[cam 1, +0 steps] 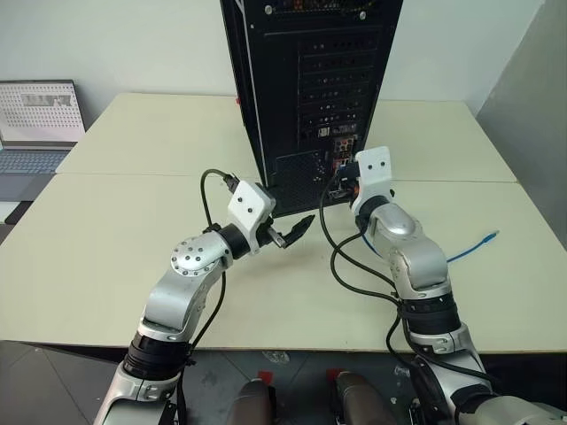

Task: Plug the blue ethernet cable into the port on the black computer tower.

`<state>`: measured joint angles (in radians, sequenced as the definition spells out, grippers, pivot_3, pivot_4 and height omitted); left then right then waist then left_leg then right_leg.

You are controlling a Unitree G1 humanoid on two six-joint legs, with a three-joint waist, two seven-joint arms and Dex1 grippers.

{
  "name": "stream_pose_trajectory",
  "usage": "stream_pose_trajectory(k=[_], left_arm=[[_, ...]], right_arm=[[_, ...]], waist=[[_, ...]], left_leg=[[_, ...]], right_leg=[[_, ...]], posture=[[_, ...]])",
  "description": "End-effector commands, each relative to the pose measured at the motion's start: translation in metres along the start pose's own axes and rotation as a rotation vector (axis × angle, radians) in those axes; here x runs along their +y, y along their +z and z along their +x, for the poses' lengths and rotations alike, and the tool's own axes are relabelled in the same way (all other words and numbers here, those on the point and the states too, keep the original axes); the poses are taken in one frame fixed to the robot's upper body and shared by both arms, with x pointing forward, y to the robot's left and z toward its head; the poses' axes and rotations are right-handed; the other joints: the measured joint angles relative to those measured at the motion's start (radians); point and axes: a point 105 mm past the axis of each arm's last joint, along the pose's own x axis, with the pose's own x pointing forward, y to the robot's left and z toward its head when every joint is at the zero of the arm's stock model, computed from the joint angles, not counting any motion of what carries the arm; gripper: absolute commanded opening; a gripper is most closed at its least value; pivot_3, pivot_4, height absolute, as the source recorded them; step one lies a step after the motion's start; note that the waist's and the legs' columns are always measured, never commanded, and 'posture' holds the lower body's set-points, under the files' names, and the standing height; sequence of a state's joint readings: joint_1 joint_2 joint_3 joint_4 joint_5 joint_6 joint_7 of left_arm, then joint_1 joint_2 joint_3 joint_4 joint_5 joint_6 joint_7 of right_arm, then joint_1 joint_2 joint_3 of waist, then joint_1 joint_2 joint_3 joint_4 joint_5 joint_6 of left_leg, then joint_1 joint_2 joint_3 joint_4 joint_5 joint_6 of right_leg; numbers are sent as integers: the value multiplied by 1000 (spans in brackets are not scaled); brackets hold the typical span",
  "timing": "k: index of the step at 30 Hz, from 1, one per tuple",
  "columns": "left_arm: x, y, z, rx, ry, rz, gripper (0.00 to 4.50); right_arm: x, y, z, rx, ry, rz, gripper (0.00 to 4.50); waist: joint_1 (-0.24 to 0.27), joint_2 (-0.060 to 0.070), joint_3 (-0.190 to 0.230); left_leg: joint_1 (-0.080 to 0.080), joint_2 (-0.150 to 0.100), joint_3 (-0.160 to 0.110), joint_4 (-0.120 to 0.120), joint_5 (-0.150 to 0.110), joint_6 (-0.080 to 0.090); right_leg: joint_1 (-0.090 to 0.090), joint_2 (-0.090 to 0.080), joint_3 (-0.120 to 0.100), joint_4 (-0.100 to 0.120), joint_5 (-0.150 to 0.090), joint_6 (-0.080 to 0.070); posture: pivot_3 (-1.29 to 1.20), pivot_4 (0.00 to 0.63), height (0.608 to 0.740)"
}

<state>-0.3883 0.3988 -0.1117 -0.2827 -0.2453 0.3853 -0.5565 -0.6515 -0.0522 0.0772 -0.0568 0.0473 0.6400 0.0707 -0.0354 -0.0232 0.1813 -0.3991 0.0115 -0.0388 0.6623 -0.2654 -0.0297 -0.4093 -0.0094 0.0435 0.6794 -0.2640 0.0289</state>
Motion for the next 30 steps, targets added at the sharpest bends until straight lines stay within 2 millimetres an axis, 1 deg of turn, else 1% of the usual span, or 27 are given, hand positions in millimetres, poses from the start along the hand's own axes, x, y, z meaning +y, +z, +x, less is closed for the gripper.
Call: stream_pose_trajectory(k=[1,11,30], left_arm=[[-1,14,0,-50,3,36,4500],[-1,15,0,-53,10,33,4500],[0,14,0,-53,26,31,4500]], right_arm=[[13,25,4,-90,30,-35,7],[24,31,11,-106,60,-28,7],[30,33,18,-112,86,-33,7]], waist=[[-2,0,0],[-21,0,0],[-33,0,0]], left_leg=[[0,0,0,0,0,0],[0,1,0,0,0,0],[1,2,1,0,0,0]], right_leg=[[0,0,0,0,0,0],[-1,1,0,1,0,0],[-1,3,1,1,0,0]], posture=[[0,150,740],[0,150,740],[0,150,740]])
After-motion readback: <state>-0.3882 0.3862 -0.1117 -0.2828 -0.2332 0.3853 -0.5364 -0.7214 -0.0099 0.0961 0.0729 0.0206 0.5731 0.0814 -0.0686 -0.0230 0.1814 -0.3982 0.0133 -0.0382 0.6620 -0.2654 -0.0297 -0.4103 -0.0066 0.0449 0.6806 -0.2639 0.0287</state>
